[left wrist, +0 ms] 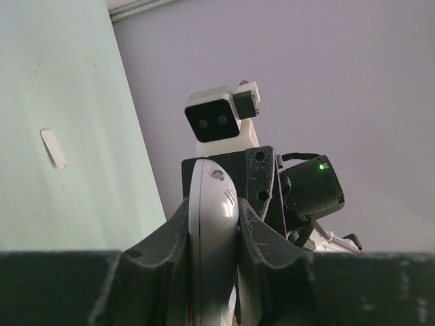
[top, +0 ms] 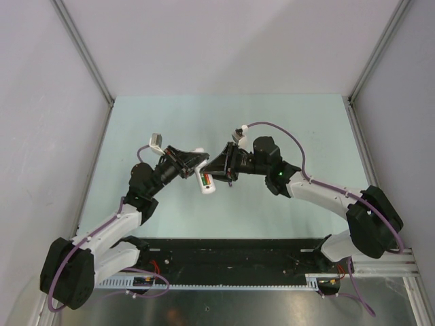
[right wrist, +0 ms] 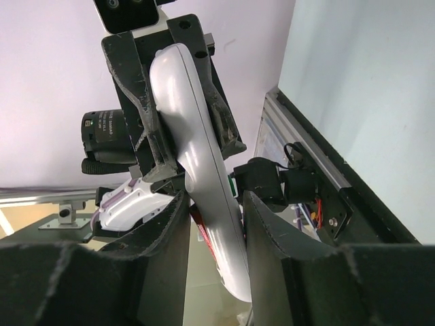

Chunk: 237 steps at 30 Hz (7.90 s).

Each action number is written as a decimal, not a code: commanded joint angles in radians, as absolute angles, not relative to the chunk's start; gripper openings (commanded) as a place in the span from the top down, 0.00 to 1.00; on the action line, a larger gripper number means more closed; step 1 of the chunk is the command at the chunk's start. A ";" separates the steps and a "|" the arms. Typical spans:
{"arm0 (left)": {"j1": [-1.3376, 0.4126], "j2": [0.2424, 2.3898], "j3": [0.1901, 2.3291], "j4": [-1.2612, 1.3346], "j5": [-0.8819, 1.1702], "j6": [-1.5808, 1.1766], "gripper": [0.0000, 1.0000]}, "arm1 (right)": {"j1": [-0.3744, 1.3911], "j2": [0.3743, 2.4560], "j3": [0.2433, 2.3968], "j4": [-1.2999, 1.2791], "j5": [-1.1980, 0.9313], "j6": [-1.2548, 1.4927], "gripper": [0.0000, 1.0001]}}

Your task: Load the batteries into the remote control

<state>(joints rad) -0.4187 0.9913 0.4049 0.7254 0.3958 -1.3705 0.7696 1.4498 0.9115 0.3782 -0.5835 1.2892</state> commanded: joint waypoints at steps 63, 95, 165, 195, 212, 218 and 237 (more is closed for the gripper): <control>-0.419 1.045 0.440 0.834 0.474 -1.428 1.00 | 0.787 1.431 0.913 0.304 -0.612 1.121 0.56; -0.408 0.911 0.233 0.807 0.551 -1.261 1.00 | 0.520 1.495 0.959 -0.351 0.299 0.393 0.34; -0.426 1.098 0.402 0.788 0.400 -1.255 1.00 | 0.880 1.241 1.256 -0.695 0.094 0.446 1.00; -0.546 1.051 0.377 0.782 0.178 -1.189 1.00 | 1.023 1.554 1.615 -0.856 -0.023 0.523 1.00; -0.548 1.037 0.387 0.756 0.156 -1.169 1.00 | 1.058 1.638 1.704 -0.962 0.132 0.495 1.00; -0.546 1.039 0.390 0.755 0.164 -1.173 1.00 | 1.062 1.649 1.704 -0.956 0.141 0.495 1.00; -0.558 1.029 0.383 0.755 0.134 -1.141 1.00 | 1.065 1.693 1.775 -0.974 0.141 0.492 1.00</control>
